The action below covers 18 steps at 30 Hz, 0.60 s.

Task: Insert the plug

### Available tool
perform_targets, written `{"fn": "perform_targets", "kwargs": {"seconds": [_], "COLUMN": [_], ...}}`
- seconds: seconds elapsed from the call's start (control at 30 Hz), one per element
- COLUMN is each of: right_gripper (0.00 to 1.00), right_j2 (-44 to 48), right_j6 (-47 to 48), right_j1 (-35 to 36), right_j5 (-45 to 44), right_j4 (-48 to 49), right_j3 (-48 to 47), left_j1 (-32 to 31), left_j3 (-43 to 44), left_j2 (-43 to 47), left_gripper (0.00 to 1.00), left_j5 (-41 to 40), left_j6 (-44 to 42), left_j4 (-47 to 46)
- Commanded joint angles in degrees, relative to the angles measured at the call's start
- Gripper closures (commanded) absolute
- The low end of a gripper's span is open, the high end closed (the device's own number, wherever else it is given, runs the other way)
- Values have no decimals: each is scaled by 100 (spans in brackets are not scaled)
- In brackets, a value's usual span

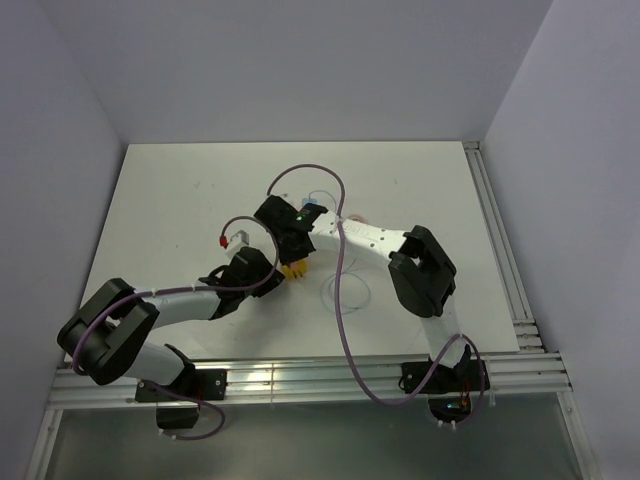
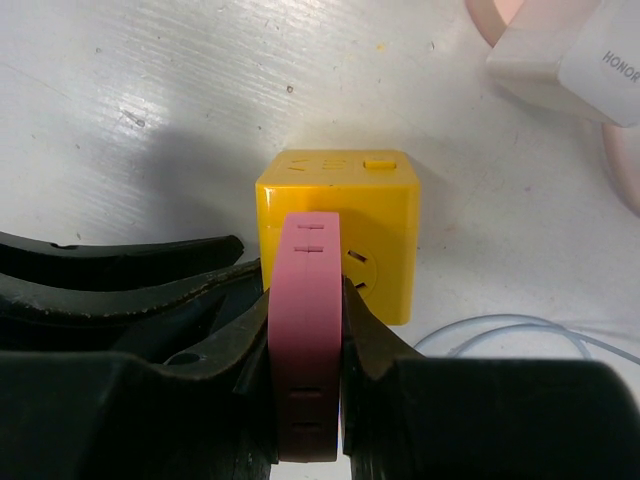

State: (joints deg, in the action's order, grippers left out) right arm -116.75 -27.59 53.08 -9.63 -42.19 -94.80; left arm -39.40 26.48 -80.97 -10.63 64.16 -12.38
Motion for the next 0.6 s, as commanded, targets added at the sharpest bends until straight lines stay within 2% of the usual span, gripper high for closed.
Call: {"fn": "perform_targets", "kwargs": {"seconds": [0.0, 0.07, 0.17, 0.33, 0.47, 0.57], "right_gripper": [98, 87, 79, 59, 52, 51], "right_j2": [-411, -323, -208, -146, -41, 38], "right_j6": [-115, -36, 43, 96, 123, 158], "right_j1": [-35, -35, -26, -52, -61, -70], "right_j5": [146, 32, 5, 40, 84, 75], "right_j4": [238, 151, 1, -131, -87, -87], "right_j3": [410, 253, 16, -161, -179, -249], "left_j1": [-24, -24, -24, -24, -24, -33], "left_j3": [120, 164, 182, 112, 24, -38], "left_j2": [125, 134, 178, 318, 511, 617], "left_gripper": [62, 61, 60, 56, 52, 51], "left_j5": [-9, -26, -53, -62, -167, -211], "left_j6": [-35, -35, -26, 61, 123, 149], "left_j4": [8, 78, 148, 218, 333, 394]}}
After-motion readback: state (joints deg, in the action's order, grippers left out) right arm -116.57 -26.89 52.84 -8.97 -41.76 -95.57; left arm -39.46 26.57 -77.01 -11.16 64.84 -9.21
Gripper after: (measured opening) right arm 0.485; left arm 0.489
